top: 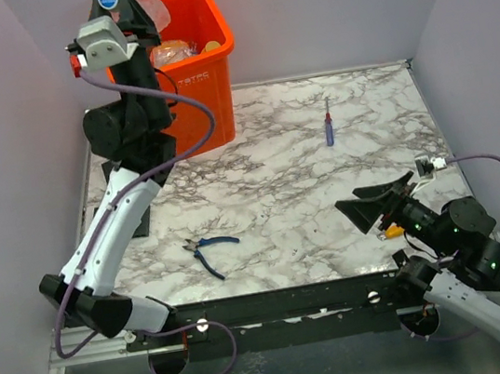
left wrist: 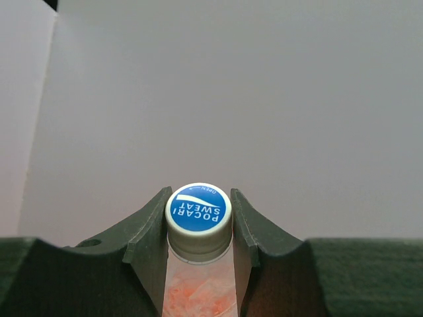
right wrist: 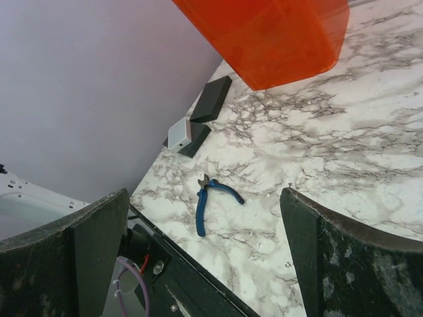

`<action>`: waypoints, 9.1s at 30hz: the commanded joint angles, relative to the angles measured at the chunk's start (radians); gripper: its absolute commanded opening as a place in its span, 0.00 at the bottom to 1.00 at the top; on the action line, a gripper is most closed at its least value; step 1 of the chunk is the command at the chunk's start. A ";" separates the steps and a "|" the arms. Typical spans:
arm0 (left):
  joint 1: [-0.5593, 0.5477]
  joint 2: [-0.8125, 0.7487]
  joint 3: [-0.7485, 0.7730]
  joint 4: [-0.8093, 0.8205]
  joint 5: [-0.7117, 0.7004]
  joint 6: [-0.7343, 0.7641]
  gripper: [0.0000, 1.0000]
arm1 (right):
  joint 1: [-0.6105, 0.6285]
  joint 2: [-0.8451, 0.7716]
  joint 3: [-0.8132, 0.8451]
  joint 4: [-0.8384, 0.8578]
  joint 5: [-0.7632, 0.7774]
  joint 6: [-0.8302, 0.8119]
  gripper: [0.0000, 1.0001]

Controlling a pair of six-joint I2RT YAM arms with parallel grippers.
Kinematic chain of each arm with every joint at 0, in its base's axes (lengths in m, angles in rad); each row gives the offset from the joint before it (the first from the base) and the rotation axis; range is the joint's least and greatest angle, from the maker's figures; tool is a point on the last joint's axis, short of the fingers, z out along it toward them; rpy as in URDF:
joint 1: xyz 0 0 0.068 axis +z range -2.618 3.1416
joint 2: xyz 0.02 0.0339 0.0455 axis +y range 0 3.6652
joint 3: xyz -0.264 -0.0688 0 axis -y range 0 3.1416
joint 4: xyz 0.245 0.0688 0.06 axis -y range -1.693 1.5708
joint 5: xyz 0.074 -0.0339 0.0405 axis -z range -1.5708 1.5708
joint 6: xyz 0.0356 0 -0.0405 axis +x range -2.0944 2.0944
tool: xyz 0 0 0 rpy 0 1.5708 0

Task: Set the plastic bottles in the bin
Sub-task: Place the plastic bottle in the trash bin, then reset both arms

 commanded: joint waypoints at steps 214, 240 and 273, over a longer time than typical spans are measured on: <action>0.462 0.039 -1.420 0.347 -0.029 -0.408 0.99 | -0.636 1.143 -0.401 1.465 0.417 -0.611 1.00; 0.545 0.163 -1.367 0.417 0.253 -0.418 0.99 | -0.719 1.364 -0.419 1.731 0.187 -0.606 1.00; 0.543 0.288 -1.349 0.502 0.261 -0.412 0.99 | -0.748 1.357 -0.345 1.574 0.088 -0.620 1.00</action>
